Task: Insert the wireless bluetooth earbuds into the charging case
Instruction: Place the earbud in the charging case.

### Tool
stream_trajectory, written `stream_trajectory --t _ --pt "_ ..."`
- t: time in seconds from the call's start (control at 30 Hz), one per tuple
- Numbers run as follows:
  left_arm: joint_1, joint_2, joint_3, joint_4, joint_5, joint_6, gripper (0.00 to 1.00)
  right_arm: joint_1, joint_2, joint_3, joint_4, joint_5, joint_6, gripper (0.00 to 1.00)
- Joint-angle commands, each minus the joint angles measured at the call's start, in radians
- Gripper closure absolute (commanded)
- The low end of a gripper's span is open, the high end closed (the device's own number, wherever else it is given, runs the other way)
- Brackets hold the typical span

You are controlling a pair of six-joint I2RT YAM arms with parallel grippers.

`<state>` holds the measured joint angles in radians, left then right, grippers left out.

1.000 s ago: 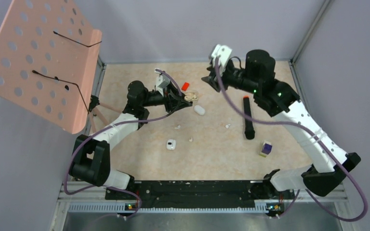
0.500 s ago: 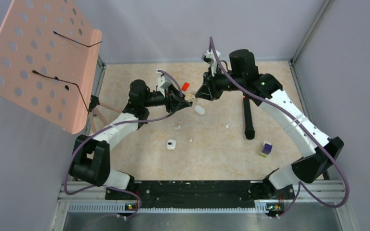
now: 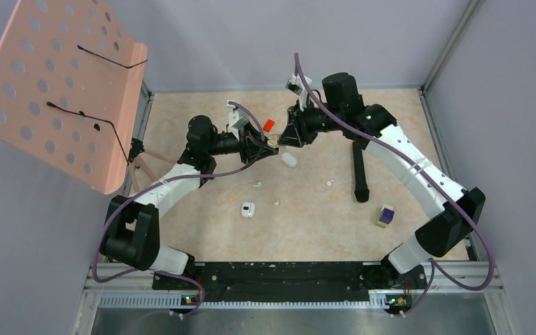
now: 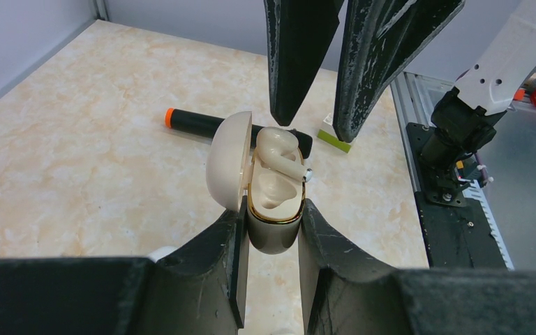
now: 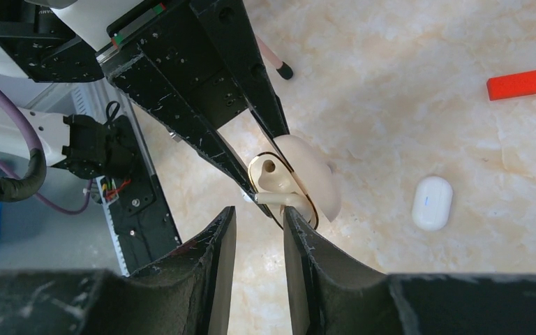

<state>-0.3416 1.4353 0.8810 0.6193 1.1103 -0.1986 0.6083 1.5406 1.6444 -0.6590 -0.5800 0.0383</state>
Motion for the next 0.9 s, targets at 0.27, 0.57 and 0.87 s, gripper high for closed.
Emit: stream_trajectory --t 0.27,0.57,0.87 --pt "0.000 -0.035 0.036 0.037 0.017 0.004 1.00 0.001 0.007 0.042 0.019 0.050 0.003 0.71" --pt "0.001 -0.038 0.036 0.050 0.023 -0.017 1.00 0.001 0.015 0.025 0.019 0.046 -0.003 0.71" --pt "0.001 -0.038 0.033 0.058 0.025 -0.025 1.00 0.002 0.032 0.015 0.026 0.062 0.001 0.69"
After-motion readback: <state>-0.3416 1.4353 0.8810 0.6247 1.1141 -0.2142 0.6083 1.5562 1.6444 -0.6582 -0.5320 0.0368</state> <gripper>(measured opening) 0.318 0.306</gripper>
